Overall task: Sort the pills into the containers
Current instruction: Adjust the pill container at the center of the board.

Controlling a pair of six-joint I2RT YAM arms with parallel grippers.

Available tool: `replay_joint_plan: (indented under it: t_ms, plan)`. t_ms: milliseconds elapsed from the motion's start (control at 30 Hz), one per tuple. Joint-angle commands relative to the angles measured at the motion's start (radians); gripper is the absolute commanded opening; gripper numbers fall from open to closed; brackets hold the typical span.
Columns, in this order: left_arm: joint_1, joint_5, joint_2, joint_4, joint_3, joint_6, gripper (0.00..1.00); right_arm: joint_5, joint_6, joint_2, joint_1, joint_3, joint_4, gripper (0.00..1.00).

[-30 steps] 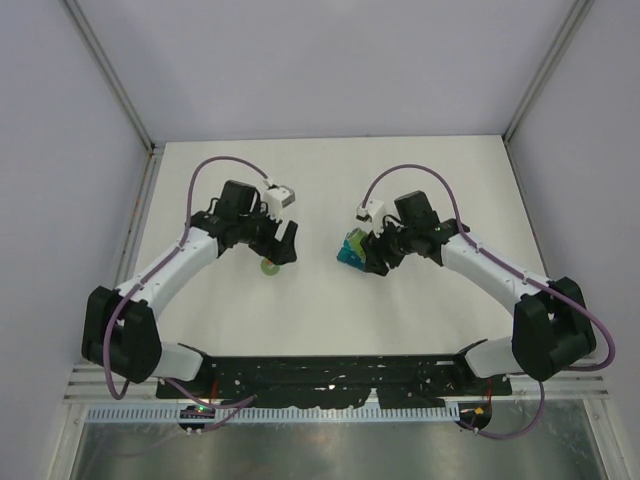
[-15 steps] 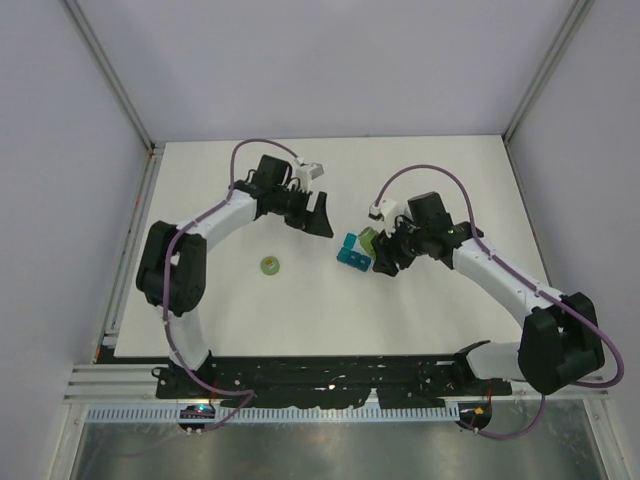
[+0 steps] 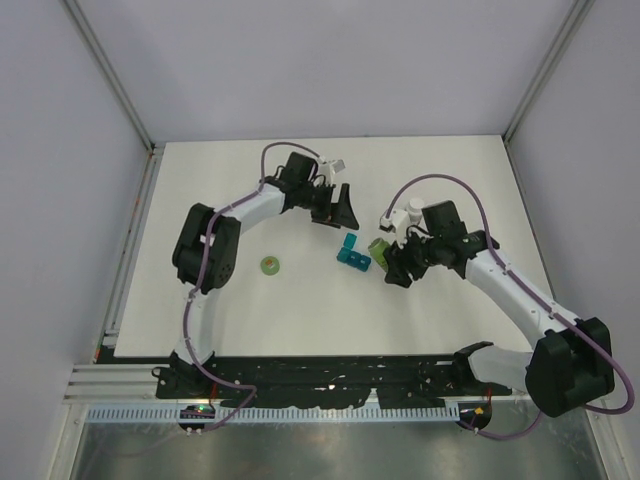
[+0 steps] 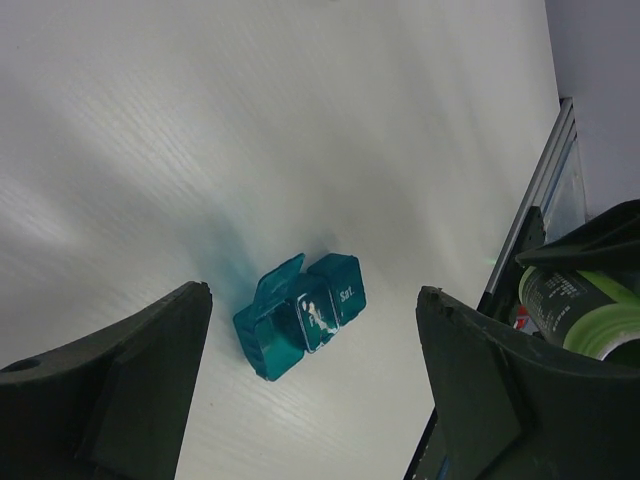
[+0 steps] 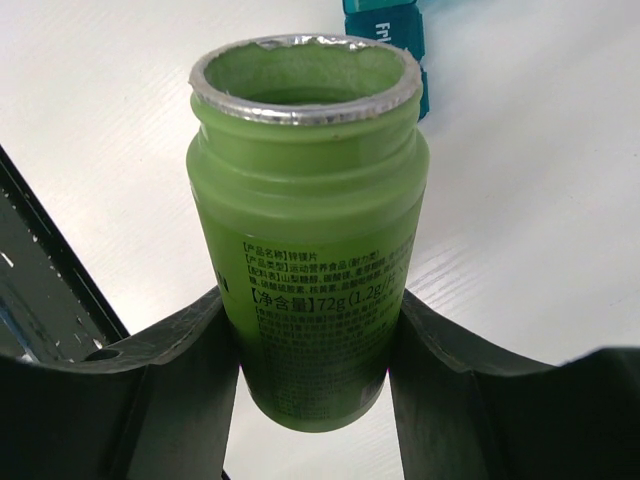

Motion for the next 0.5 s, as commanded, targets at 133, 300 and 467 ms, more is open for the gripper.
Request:
replay_joint_plan:
  t_ms: [133,300,467]
  plan:
    - [-0.031,0.000,0.076,0.064,0.083,-0.052,0.87,-0.054,-0.055,-0.049,-0.013,0.000,-0.038,0.06]
    - [-0.042,0.023,0.114,0.055,0.100,-0.051,0.87,-0.066,-0.059,-0.047,-0.013,-0.006,-0.040,0.05]
    - [-0.056,0.077,0.104,0.079,0.062,-0.058,0.87,-0.070,-0.060,-0.044,-0.014,-0.004,-0.041,0.06]
